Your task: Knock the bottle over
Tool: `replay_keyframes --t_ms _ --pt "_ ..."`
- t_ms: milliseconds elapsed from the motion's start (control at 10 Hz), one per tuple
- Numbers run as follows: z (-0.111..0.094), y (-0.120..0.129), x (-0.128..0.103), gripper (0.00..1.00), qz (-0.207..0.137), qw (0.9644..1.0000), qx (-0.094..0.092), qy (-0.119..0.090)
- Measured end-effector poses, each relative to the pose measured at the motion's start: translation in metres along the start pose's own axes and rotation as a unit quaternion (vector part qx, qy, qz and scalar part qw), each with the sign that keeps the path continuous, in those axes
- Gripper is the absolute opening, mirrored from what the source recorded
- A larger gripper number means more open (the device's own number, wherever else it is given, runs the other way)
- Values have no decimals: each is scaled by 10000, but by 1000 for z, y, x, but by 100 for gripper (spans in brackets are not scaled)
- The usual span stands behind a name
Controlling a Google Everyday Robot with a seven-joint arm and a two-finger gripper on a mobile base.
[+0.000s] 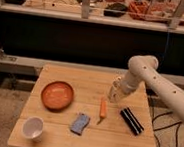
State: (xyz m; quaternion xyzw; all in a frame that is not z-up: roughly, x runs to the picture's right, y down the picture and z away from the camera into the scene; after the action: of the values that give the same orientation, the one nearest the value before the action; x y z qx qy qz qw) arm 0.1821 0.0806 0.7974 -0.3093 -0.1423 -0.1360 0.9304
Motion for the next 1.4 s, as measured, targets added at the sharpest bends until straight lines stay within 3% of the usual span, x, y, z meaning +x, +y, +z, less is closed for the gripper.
replay_keyframes --t_ms 500,1200,1400 --pt "0 -2 12 3 189 9998 99 58" --pt "0 4 30 3 505 9984 223 -77" --pt "-1 7 39 3 593 9979 274 -8"
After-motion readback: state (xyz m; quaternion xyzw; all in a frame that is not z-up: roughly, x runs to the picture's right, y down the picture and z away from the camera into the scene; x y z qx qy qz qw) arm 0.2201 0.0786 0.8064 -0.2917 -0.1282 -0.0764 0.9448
